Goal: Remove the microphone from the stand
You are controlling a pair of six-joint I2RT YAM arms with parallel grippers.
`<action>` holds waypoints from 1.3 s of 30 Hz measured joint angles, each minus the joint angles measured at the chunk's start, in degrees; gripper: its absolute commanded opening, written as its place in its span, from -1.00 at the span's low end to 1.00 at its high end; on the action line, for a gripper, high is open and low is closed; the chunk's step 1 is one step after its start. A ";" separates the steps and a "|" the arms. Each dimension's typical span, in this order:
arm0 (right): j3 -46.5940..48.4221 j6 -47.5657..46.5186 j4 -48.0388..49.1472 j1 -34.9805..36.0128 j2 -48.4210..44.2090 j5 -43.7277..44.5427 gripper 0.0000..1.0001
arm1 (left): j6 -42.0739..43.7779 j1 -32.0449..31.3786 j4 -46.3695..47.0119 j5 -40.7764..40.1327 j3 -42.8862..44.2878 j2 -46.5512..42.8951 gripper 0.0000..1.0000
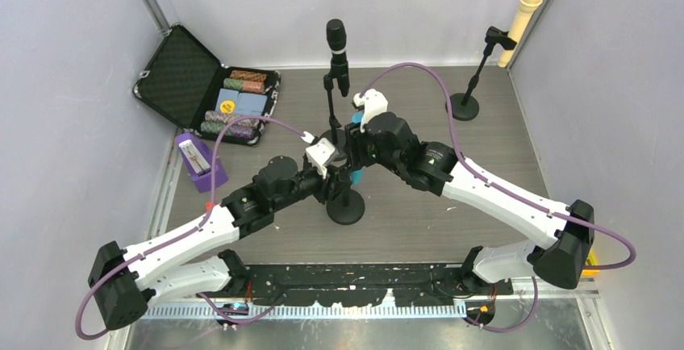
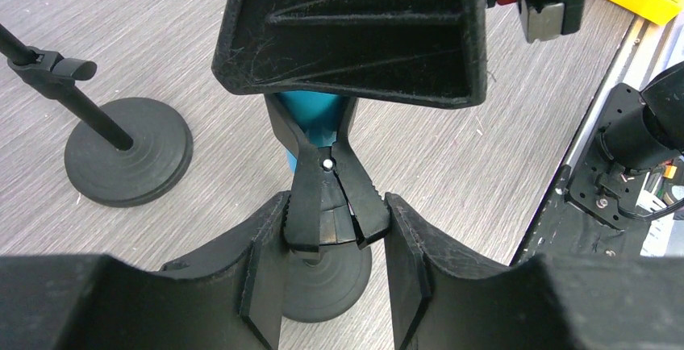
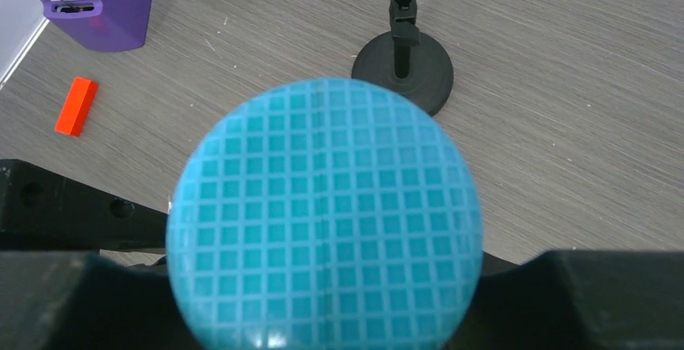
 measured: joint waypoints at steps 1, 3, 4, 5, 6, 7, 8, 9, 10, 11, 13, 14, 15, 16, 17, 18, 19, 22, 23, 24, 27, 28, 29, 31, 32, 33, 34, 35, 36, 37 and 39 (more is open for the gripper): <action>0.00 0.00 -0.17 0.13 0.00 0.55 -0.46 | 0.02 0.00 -0.22 -0.02 0.15 0.00 -1.00; 0.26 0.09 -0.72 0.44 0.00 1.88 -0.46 | 0.13 0.00 -0.57 -0.04 0.37 0.07 -1.00; 0.44 0.09 -1.11 0.61 0.07 2.60 -0.47 | 0.22 0.00 -0.74 -0.04 0.52 0.13 -1.00; 0.68 0.09 -1.53 0.76 0.17 3.48 -0.47 | 0.28 0.00 -1.07 -0.09 0.76 0.20 -1.00; 0.92 0.09 -1.86 0.87 0.28 4.42 -0.48 | 0.33 0.00 -1.55 -0.22 0.98 0.24 -1.00; 1.18 0.11 -2.14 0.96 0.39 5.18 -0.49 | 0.46 0.00 -1.95 -0.26 1.18 0.26 -1.00; 1.44 0.26 -2.47 1.03 0.59 5.64 -0.51 | 0.61 0.00 -2.16 -0.28 1.33 0.28 -1.00; 1.60 0.35 -2.64 1.18 0.76 6.14 -0.52 | 0.83 0.00 -2.67 -0.31 1.64 0.37 -1.00; 1.70 0.48 -2.73 1.31 0.87 6.56 -0.52 | 1.14 0.00 -3.15 -0.33 1.92 0.48 -1.00; 1.79 0.61 -2.84 1.38 0.94 6.80 -0.53 | 1.31 0.00 -3.30 -0.39 2.01 0.48 -1.00; 1.92 1.07 -2.97 1.38 1.03 7.06 -0.56 | 1.53 0.00 -3.52 -0.55 2.12 0.48 -1.00; 2.01 1.33 -3.17 1.38 1.03 7.15 -0.57 | 1.55 0.00 -3.58 -0.55 2.14 0.48 -1.00; 2.19 1.57 -3.45 1.38 1.09 7.23 -0.59 | 1.62 0.00 -3.65 -0.55 2.19 0.48 -1.00; 2.40 1.75 -3.74 1.38 1.20 7.26 -0.61 | 1.70 0.00 -3.80 -0.57 2.23 0.48 -1.00; 2.54 1.88 -3.85 1.36 1.38 7.26 -0.65 | 1.73 0.00 -3.87 -0.63 2.25 0.48 -1.00; 2.60 1.97 -3.85 1.31 1.40 7.23 -0.65 | 1.73 0.00 -3.96 -0.70 2.27 0.46 -1.00; 2.60 2.03 -3.91 1.29 1.40 7.21 -0.66 | 1.73 0.00 -4.00 -0.70 2.34 0.46 -1.00; 2.97 2.03 -4.22 1.27 1.68 7.48 -0.70 | 1.75 0.00 -4.04 -0.76 2.38 0.46 -1.00; 3.23 2.01 -4.33 1.27 1.92 7.63 -0.72 | 1.75 0.00 -4.22 -0.87 2.51 0.46 -1.00; 3.50 2.01 -4.37 1.27 2.19 7.87 -0.72 | 1.81 0.00 -4.52 -1.01 2.67 0.46 -1.00; 4.17 1.88 -4.48 1.27 2.95 8.59 -0.74 | 2.14 0.00 -4.92 -1.29 2.82 0.46 -1.00; 4.48 1.75 -4.61 1.27 3.28 8.94 -0.74 | 2.21 0.00 -5.09 -1.33 2.91 0.46 -1.00; 4.90 1.27 -4.81 1.27 3.63 9.92 -0.75 | 2.36 0.00 -5.38 -1.33 2.97 0.46 -1.00; 5.68 -0.94 -5.46 0.59 4.26 14.34 -0.75 | 2.71 0.00 -6.47 -1.46 3.08 0.04 -1.00; 5.97 -1.81 -5.66 -0.24 4.42 16.59 -0.75 | 2.78 0.00 -6.88 -1.55 3.08 -0.22 -1.00; 6.19 -2.58 -5.97 -0.83 4.52 18.38 -0.75 | 2.78 0.00 -7.15 -1.57 3.08 -0.35 -1.00; 6.27 -3.10 -6.19 -1.44 4.55 20.09 -0.76 | 2.78 0.00 -7.43 -1.60 3.15 -0.44 -1.00; 6.36 -3.54 -6.40 -1.95 4.57 21.49 -0.75 | 2.78 0.00 -7.63 -1.64 3.26 -0.48 -1.00; 6.40 -3.93 -6.64 -2.32 4.59 22.56 -0.75 | 2.78 0.00 -7.87 -1.66 3.32 -0.50 -1.00; 6.40 -4.13 -6.86 -2.51 4.59 23.19 -0.76 | 2.80 0.00 -8.13 -1.90 3.45 -0.55 -1.00; 6.40 -4.20 -7.63 -2.84 4.59 23.61 -0.75 | 2.86 0.00 -8.96 -2.60 3.87 -0.55 -1.00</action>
